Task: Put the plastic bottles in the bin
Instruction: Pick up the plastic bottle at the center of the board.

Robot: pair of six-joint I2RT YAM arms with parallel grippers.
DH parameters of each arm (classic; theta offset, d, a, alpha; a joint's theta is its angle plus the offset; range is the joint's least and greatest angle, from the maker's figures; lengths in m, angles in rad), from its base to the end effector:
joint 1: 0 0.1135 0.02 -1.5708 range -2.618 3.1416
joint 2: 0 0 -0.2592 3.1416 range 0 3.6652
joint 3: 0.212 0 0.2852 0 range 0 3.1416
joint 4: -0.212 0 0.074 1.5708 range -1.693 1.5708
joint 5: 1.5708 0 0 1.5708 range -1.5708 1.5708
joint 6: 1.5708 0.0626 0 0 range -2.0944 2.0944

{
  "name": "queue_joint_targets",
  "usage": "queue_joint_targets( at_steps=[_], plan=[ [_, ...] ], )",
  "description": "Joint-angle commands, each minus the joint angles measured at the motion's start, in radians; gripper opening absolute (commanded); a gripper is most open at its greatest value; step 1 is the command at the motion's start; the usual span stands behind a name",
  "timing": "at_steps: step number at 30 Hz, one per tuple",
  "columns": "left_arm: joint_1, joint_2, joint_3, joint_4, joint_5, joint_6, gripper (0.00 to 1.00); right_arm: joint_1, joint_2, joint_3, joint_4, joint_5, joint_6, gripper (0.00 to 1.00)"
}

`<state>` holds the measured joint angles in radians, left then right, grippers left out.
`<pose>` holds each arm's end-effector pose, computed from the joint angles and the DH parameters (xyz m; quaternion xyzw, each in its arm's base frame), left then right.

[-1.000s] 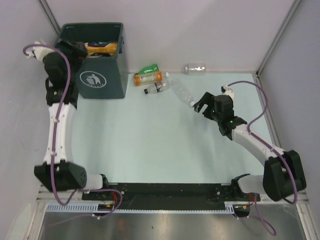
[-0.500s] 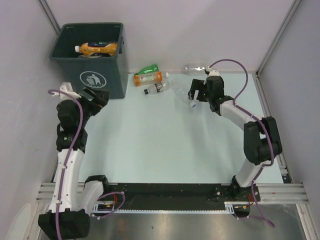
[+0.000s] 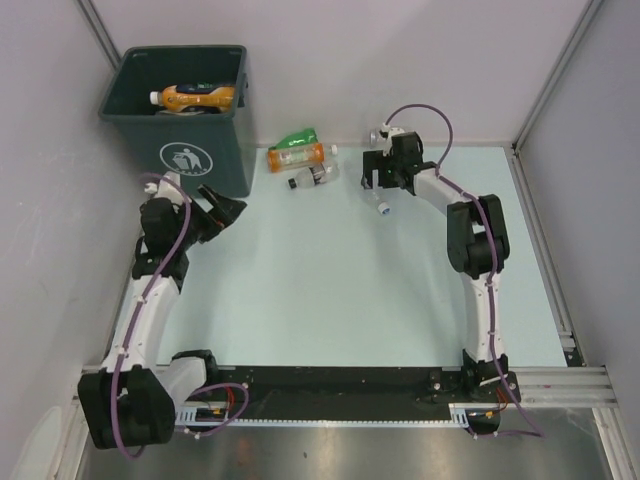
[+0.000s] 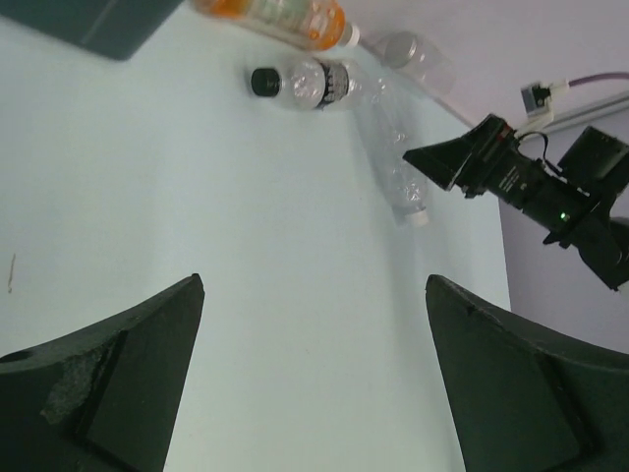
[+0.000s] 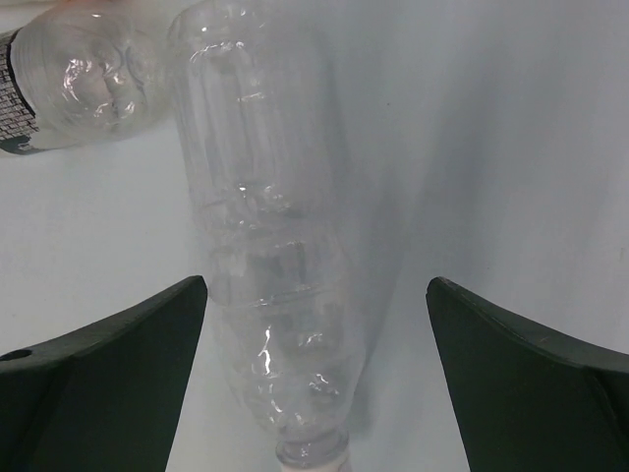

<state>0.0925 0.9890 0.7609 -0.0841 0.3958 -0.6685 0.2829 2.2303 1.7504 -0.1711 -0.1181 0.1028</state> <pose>0.2891 0.0026 0.2850 -0.1869 0.7789 -0.3163 0.5082 0.5378 0.1640 0.1603 -0.1065 0.8886 0.1368 0.4247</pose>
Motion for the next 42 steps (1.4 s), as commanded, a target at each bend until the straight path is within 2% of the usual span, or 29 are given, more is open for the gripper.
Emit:
queue_joint_targets(
  at_steps=[1, 8, 11, 14, 15, 17, 19, 24, 29, 34, 42],
  plan=[
    [-0.013, 0.060, -0.014, 0.081, 0.081, 0.030, 0.99, 0.004, 0.054, 0.112, -0.099, -0.051, -0.063, 1.00],
    [-0.062, 0.174, -0.006, 0.145, 0.103, 0.033, 0.99, 0.035, 0.121, 0.161, -0.149, -0.028, -0.100, 0.98],
    [-0.079, 0.210, 0.006, 0.152, 0.113, 0.037, 0.98, 0.048, 0.121, 0.146, -0.148, -0.008, -0.100, 0.93],
    [-0.085, 0.237, 0.015, 0.161, 0.126, 0.030, 0.99, 0.058, 0.101, 0.118, -0.136, 0.003, -0.100, 0.77],
    [-0.085, 0.240, 0.017, 0.168, 0.127, 0.029, 0.99, 0.059, 0.077, 0.104, -0.130, 0.014, -0.100, 0.58],
    [-0.120, 0.249, 0.018, 0.173, 0.124, 0.027, 0.99, 0.070, 0.036, 0.045, -0.101, 0.043, -0.083, 0.39],
    [-0.129, 0.255, 0.020, 0.167, 0.114, 0.024, 0.99, 0.084, -0.058, -0.015, -0.050, 0.052, -0.071, 0.33],
    [-0.143, 0.249, 0.011, 0.193, 0.144, 0.001, 0.99, 0.110, -0.230, -0.142, -0.011, -0.041, -0.019, 0.31],
    [-0.186, 0.174, -0.031, 0.358, 0.247, -0.032, 1.00, 0.148, -0.386, -0.227, -0.002, -0.188, 0.104, 0.32],
    [-0.257, 0.096, -0.041, 0.467, 0.333, -0.049, 1.00, 0.280, -0.483, -0.264, -0.014, -0.281, 0.120, 0.34],
    [-0.277, 0.001, -0.090, 0.570, 0.380, -0.062, 1.00, 0.427, -0.641, -0.312, 0.005, -0.327, 0.127, 0.37]
  ],
)
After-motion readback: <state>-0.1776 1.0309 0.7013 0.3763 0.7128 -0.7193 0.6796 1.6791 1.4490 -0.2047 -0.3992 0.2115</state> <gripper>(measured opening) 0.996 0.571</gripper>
